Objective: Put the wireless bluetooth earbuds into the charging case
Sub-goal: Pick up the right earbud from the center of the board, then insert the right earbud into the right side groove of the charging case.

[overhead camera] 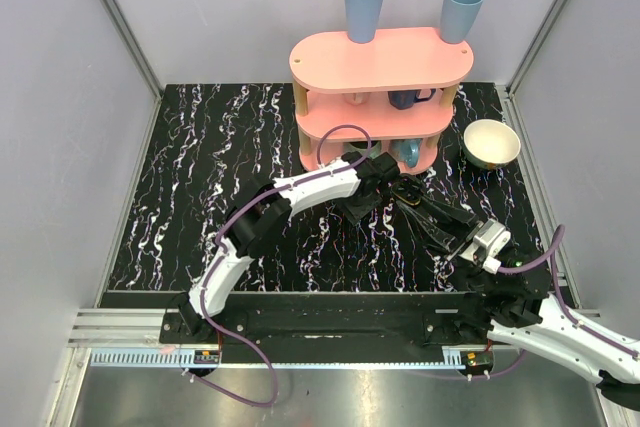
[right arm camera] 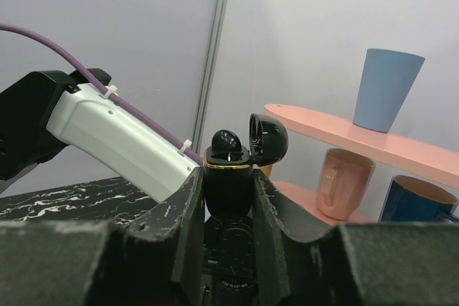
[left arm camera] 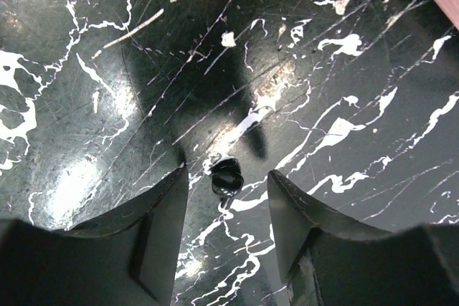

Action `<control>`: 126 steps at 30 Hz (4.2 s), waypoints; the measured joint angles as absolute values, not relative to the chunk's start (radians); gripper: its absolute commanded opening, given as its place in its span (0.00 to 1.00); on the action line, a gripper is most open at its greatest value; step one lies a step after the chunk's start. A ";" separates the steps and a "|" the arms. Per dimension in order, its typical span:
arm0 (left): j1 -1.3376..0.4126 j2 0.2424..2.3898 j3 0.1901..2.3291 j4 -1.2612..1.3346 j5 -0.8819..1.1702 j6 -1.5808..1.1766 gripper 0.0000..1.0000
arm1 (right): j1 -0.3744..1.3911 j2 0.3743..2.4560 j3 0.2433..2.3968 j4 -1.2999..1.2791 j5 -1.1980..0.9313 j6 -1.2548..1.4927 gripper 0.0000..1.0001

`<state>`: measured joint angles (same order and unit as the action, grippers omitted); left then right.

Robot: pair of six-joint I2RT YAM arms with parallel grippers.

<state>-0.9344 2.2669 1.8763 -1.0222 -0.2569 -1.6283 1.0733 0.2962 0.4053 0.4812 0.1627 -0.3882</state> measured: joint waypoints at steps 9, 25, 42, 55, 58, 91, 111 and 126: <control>-0.933 2.279 1.876 -1.018 -0.246 -1.631 0.46 | 1.073 0.297 0.405 0.481 0.163 -0.389 0.00; -0.933 2.282 1.877 -1.019 -0.238 -1.631 0.43 | 1.073 0.294 0.405 0.481 0.162 -0.389 0.00; -0.933 2.296 1.896 -1.024 -0.231 -1.632 0.33 | 1.073 0.282 0.405 0.480 0.154 -0.389 0.00; -0.933 2.297 1.896 -1.019 -0.228 -1.633 0.09 | 1.073 0.281 0.405 0.477 0.138 -0.389 0.00; -0.933 2.297 1.895 -1.018 -0.229 -1.631 0.02 | 1.073 0.281 0.405 0.472 0.138 -0.389 0.00; -0.906 1.779 1.539 -0.920 -0.785 -1.357 0.00 | 1.073 0.236 0.406 0.413 0.224 -0.396 0.00; -0.960 1.324 1.400 -0.753 -1.122 -1.051 0.00 | 1.073 0.356 0.406 0.449 0.246 -0.371 0.00; -1.125 1.086 1.271 -0.186 -1.242 -0.464 0.00 | 1.073 0.413 0.404 0.501 0.241 -0.315 0.00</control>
